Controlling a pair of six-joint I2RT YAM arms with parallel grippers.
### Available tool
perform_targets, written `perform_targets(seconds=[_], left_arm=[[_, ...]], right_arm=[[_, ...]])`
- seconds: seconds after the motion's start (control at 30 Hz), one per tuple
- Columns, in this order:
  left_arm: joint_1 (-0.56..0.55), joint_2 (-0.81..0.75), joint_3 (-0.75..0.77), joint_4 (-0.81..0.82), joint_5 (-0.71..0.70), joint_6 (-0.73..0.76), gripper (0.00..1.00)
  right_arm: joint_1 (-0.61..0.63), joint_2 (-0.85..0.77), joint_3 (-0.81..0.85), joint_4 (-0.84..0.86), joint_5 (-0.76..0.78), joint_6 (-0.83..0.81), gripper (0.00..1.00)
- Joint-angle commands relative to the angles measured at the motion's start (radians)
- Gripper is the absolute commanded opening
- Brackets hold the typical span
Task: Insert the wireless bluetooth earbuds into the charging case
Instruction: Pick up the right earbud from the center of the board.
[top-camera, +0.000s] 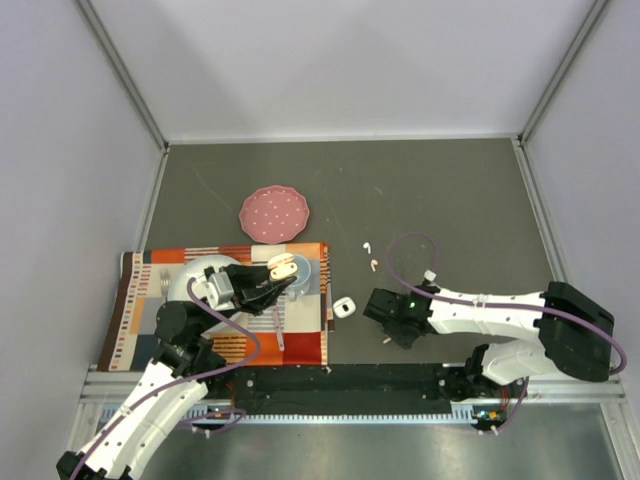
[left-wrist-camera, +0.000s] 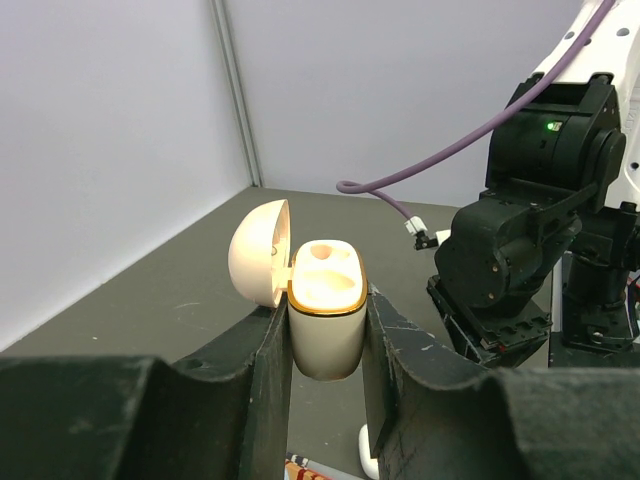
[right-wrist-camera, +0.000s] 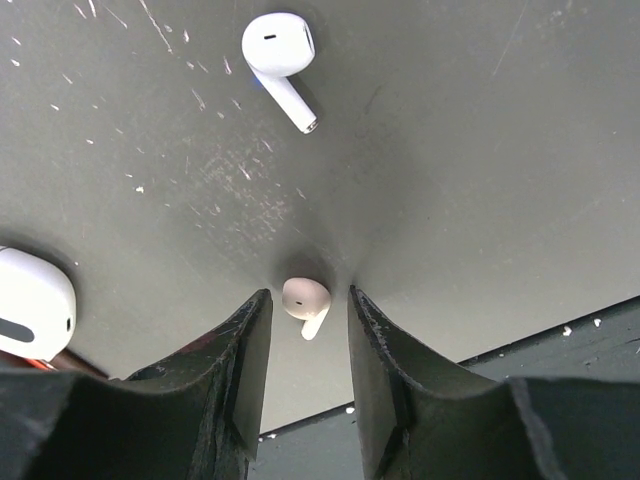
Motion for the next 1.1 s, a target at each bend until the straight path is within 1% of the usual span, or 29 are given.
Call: perform_targets(seconds=[0.0,0.4,1.07], left_arm=[[-0.003,-0.009,-0.007,0.028,-0.018,0.009,0.00],[-0.003,-0.011,-0.007,0.028,-0.016,0.009,0.00],[-0.003,-0.011,-0.006,0.023,-0.019,0.009,0.00]], right_arm=[[-0.008,0.017,0.009,0.006,0.006,-0.014,0.36],[-0.013,0.052,0.028,0.010,0.000,-0.054,0.34],[-0.018,0.078,0.021,0.012,0.004,-0.034,0.33]])
